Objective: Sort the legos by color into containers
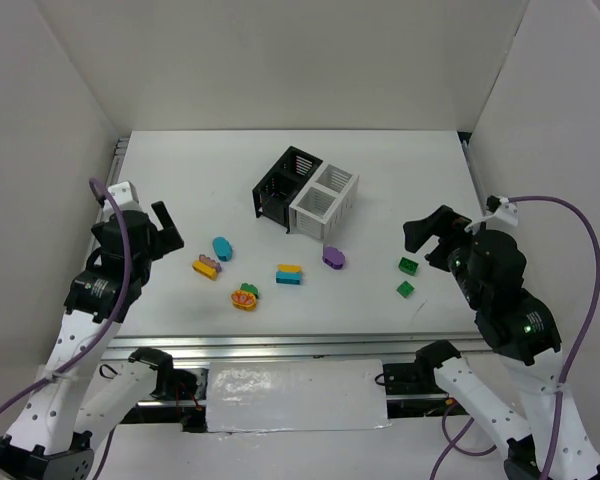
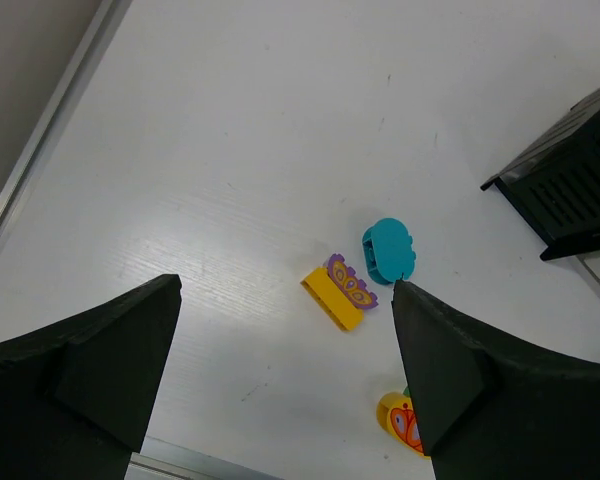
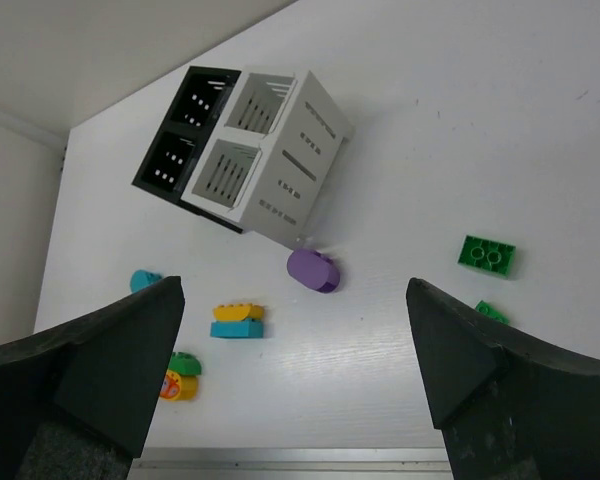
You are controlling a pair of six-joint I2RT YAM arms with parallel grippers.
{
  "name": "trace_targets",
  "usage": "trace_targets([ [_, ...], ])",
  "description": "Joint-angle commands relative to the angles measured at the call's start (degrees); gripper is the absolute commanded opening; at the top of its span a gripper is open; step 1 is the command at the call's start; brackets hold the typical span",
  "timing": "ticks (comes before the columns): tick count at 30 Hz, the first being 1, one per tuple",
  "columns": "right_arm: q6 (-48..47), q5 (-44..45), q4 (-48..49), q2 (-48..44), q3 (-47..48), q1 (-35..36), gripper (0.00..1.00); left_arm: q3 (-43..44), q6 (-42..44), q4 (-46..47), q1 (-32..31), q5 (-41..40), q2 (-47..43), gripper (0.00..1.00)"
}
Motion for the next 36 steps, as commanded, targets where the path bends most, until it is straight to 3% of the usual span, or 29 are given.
trace_targets([
  [1, 0.1, -0.5, -1.8, -0.3, 2.0, 0.4, 1.00, 1.4, -2.4, 0.3, -0.2, -4.2, -0.5, 1.00],
  [8, 0.5, -2.9, 0.1, -1.6, 0.4, 0.4, 1.00, 1.2, -2.6, 0.4, -0.2, -4.2, -0.6, 1.00],
  [11, 1.5, -3.3, -1.0, 2.3, 0.2, 0.4, 1.00, 1.3, -2.5, 0.4, -0.2, -3.8, -0.7, 1.00],
  [17, 10.5, 8.0, -7.4, 11.7, -0.8, 0.5, 1.00, 0.6, -1.8, 1.4, -0.3, -2.4, -1.8, 0.99],
  [22, 16.3, 14.3, -2.5, 12.0, -9.7, 0.1, 1.00, 0.7, -1.9, 0.8, -0.7, -2.9, -1.5, 1.00],
  [28, 17.4, 9.5, -1.2, 23.6, -14.8, -5.2, 1.00, 0.4, -1.2, 1.3, -1.3, -1.3, -1.6, 1.00],
  [33, 16.2, 0.4, 5.4, 25.5, -21.5, -13.1, 0.96, 0.4, -0.8, 1.8, -1.9, 0.8, -1.3, 1.00],
  [36, 16.4, -2.0, 7.2, 27.9, -23.4, -13.6, 0.93, 0.4, -0.7, 1.8, -2.2, 1.8, -0.8, 1.00],
])
